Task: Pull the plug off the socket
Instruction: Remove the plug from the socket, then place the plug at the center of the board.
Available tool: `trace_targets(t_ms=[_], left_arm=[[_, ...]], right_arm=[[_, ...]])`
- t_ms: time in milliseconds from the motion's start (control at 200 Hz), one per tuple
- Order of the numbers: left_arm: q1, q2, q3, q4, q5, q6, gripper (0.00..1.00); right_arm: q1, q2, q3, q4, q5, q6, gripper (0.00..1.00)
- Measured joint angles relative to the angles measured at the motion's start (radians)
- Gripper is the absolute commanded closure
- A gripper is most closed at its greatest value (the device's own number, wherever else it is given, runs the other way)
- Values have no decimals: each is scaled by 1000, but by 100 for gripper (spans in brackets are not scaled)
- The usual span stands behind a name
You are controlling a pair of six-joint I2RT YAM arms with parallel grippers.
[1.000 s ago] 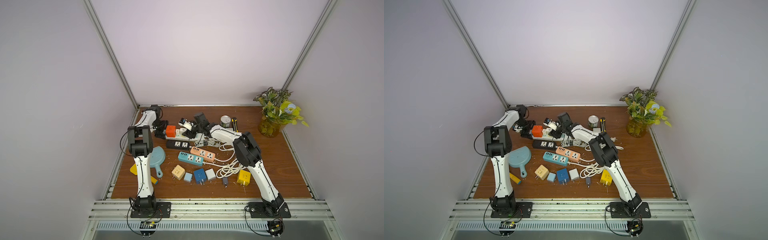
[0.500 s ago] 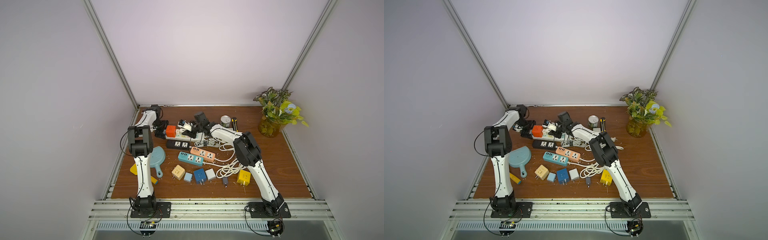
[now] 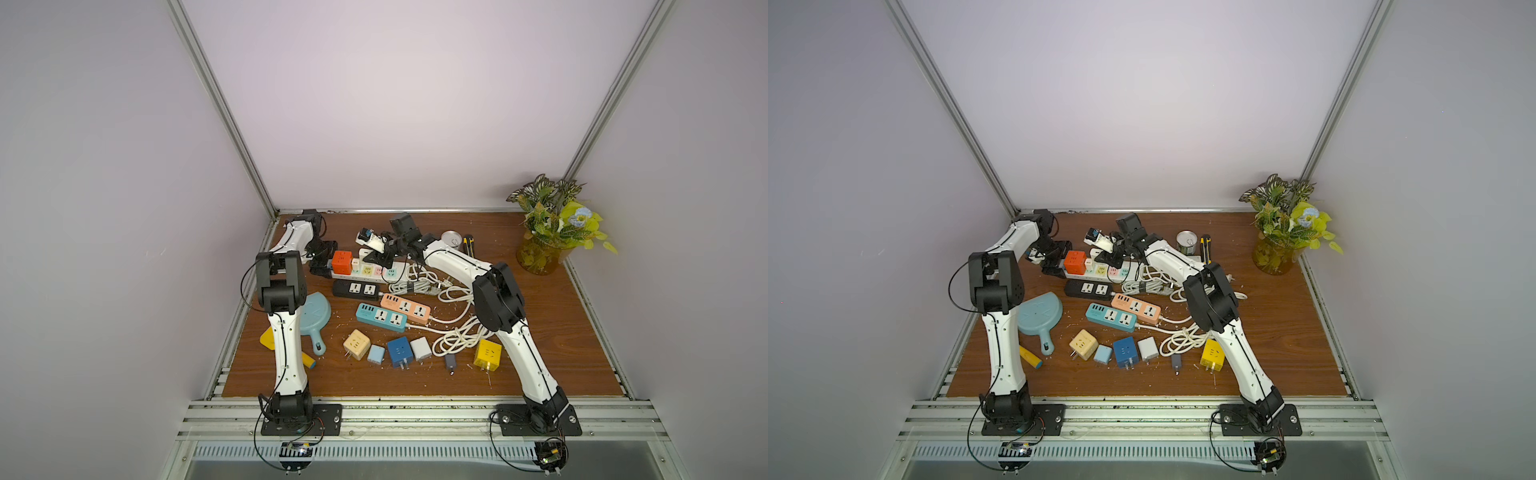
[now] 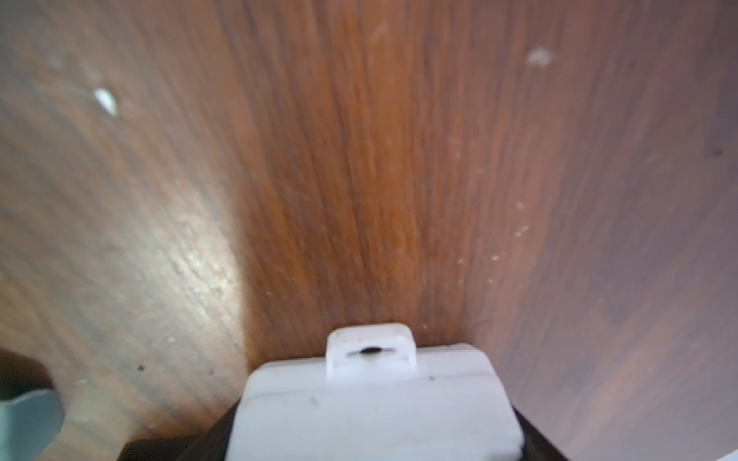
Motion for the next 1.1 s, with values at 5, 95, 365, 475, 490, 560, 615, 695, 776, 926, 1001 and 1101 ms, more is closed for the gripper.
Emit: trace_targets(t_ms=[5, 95, 365, 475, 490, 560, 615, 695, 776, 926, 1001, 1101], left_arm=[[0, 0, 0, 0, 0, 0, 82], [0, 0, 0, 0, 0, 0, 82], [0, 0, 2, -1, 0, 0, 82], [0, 5, 10, -8, 0, 0, 82], [0, 6, 11, -9, 0, 0, 82], [-1, 8, 15, -13, -1, 0, 82], [-1, 8, 15, -13, -1, 0, 82], [-1, 8, 16, -13, -2, 0, 82], [-1, 8, 16, -14, -2, 0, 82], [-1, 8, 16, -14, -2, 0, 82], [-1, 8, 17, -14, -2, -1, 82], [-1, 8, 17, -14, -2, -1, 82]], right_arm=[[-1, -1, 0, 0, 0, 2, 99], [-14, -56, -47, -7, 20, 55, 100], [-139, -415, -383, -8, 160, 298, 100], [-200, -486, -417, -68, 306, 389, 100], [-205, -489, -416, -77, 327, 401, 100], [-216, -483, -396, -152, 423, 455, 100], [-214, -451, -351, -244, 473, 497, 100], [-201, -368, -240, -385, 525, 549, 100], [-194, -289, -152, -489, 567, 599, 100], [-187, -168, -21, -690, 628, 687, 100], [-188, -101, 66, -773, 654, 717, 100], [-192, -32, 148, -841, 684, 744, 100]])
